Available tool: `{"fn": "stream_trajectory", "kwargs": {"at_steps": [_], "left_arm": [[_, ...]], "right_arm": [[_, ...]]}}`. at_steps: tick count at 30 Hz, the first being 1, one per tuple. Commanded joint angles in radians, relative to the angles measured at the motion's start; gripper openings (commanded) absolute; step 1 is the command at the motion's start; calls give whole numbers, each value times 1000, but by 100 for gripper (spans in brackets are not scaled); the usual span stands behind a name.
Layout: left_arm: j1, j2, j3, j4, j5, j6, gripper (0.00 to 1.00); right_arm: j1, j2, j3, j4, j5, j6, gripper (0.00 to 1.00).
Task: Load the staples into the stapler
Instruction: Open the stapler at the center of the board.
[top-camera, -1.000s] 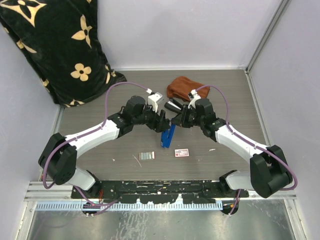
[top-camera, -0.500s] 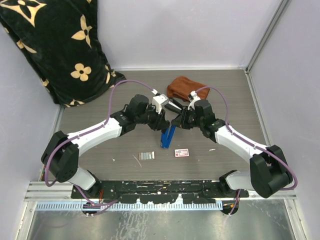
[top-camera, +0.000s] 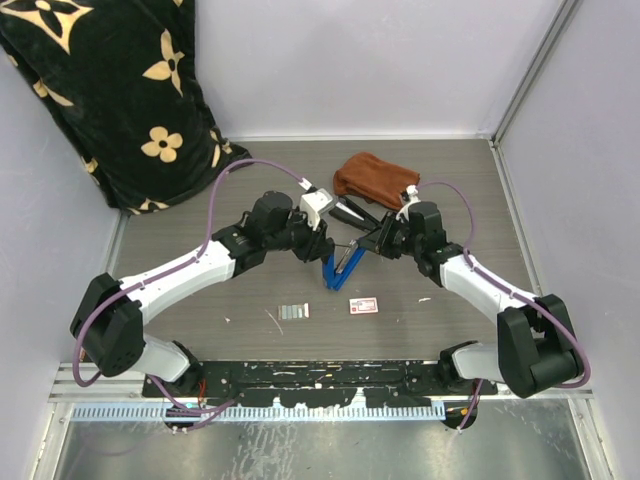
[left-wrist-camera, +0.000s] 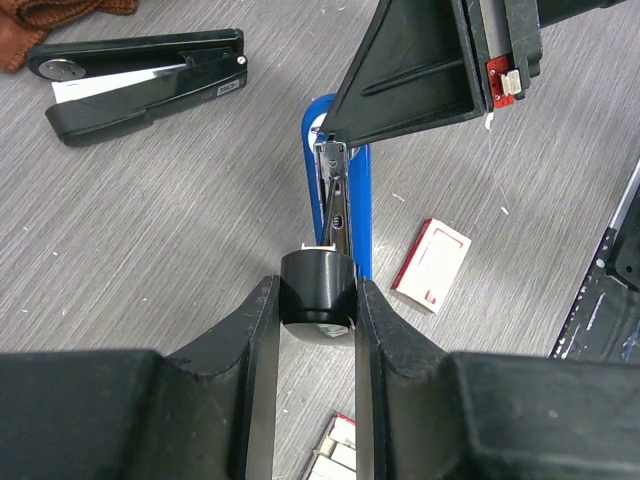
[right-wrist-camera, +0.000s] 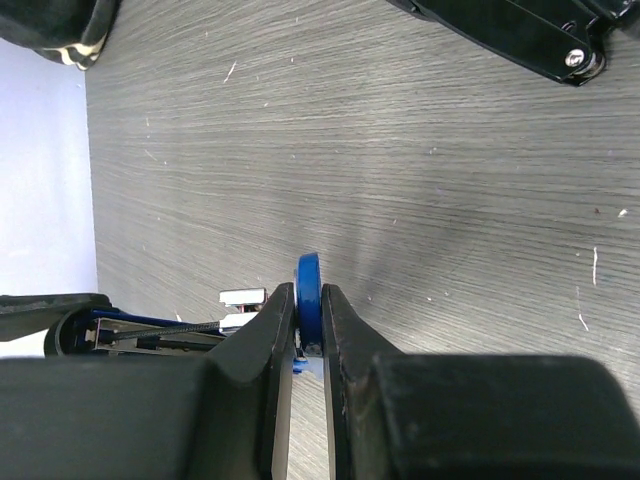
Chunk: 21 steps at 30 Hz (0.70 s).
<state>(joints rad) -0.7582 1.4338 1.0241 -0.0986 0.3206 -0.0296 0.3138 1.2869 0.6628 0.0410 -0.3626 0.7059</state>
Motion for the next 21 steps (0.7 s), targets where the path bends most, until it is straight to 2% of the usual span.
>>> {"fn": "stream_trajectory", "kwargs": {"at_steps": [1,11,13,18,21], "left_arm": [[-13,-54,13,-33,29,52,0],[-23,-26,66,-148,39,131,0],[-30,-15,73,-155,42,145,0],[-64,36,95,-164,11,188,0],[-97,71,117,-177,-39,232,0]], "right_arm": [[-41,-8,-23,108,53,43,1],[-128,7,-97,205,6,87,1],[-129,30,-97,219,-29,74,1],[-128,82,-120,321,-233,72,1],[-129,32,-149,316,-230,50,1]]}}
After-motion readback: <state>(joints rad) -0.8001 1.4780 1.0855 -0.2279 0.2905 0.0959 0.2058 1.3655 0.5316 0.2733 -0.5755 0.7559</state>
